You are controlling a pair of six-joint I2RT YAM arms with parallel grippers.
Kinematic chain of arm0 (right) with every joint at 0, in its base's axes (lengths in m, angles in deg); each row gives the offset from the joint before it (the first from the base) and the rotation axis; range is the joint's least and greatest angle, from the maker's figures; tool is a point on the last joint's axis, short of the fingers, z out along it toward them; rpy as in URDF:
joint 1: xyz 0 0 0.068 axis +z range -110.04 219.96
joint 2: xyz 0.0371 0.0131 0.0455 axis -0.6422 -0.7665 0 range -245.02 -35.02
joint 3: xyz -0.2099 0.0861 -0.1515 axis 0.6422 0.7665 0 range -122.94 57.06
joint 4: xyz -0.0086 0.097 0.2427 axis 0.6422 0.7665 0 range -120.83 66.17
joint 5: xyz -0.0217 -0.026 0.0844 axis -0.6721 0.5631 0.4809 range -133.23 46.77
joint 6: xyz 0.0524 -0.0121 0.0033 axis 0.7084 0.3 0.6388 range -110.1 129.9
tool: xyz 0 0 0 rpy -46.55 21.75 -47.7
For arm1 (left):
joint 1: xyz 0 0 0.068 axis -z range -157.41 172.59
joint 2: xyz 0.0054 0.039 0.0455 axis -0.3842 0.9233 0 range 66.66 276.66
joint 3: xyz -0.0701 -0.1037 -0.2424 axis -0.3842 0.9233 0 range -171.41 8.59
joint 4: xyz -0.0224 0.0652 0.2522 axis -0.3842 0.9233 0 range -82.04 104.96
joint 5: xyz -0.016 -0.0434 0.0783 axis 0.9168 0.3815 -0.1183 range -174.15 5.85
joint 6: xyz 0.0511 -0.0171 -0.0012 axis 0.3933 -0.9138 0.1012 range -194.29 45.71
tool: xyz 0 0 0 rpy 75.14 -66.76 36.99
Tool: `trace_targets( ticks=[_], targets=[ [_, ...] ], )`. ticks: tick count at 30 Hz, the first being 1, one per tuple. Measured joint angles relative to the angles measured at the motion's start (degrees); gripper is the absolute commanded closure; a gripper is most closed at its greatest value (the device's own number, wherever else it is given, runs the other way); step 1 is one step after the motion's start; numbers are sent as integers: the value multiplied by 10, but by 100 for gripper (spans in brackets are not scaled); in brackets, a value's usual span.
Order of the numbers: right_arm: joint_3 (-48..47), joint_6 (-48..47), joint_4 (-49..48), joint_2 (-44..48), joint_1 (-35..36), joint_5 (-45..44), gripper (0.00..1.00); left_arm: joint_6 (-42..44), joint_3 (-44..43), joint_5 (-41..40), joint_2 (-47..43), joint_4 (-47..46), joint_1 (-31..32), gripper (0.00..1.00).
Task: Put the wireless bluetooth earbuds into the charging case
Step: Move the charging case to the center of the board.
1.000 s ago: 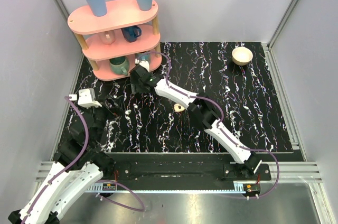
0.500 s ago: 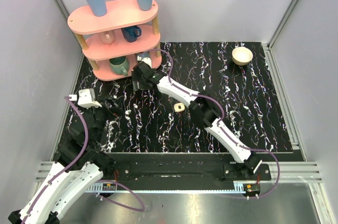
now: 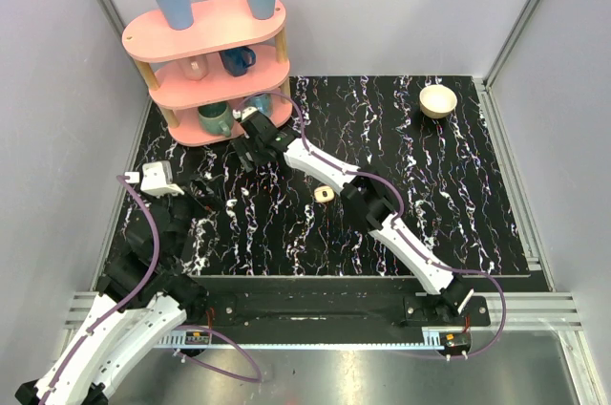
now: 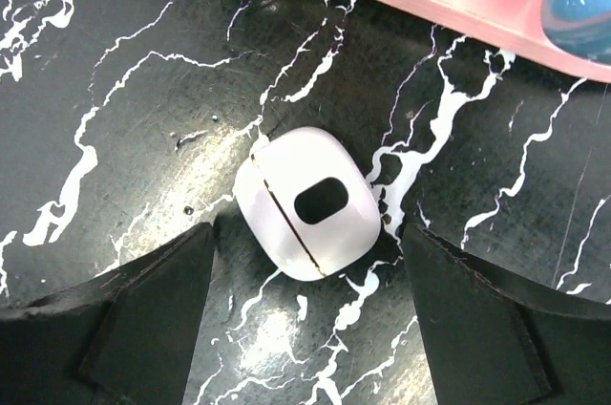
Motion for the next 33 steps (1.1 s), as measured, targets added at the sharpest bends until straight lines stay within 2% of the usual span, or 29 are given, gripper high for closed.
trace_targets(
  ticks=[4, 10, 17, 18, 21, 23, 25, 27, 29, 33],
  targets=[
    [-23, -43, 2, -16, 0, 1, 18, 0, 0, 0, 2, 0, 0, 1],
    [-35, -72, -2, -23, -4, 20, 18, 0, 0, 0, 3, 0, 0, 1],
    [-38, -89, -5, -26, -9, 37, 25, 0, 0, 1, 7, 0, 0, 1],
    [-38, -89, -5, -26, -10, 37, 33, 0, 0, 2, 9, 0, 0, 1],
    [-40, -89, -6, -28, -11, 37, 37, 0, 0, 3, 15, 0, 0, 1],
    [-41, -88, -6, -28, -11, 36, 43, -1, 0, 5, 16, 0, 0, 1],
    [-41, -89, -6, -28, -12, 36, 53, -2, 0, 5, 16, 0, 0, 1],
    [-42, -90, -6, -28, -13, 35, 58, -3, 0, 5, 16, 0, 0, 1],
    [-42, -84, -6, -28, -13, 34, 71, -3, 0, 5, 16, 0, 0, 1],
    [-18, -52, -17, -16, -14, 20, 81, -4, 0, 5, 16, 0, 0, 1]
  ],
)
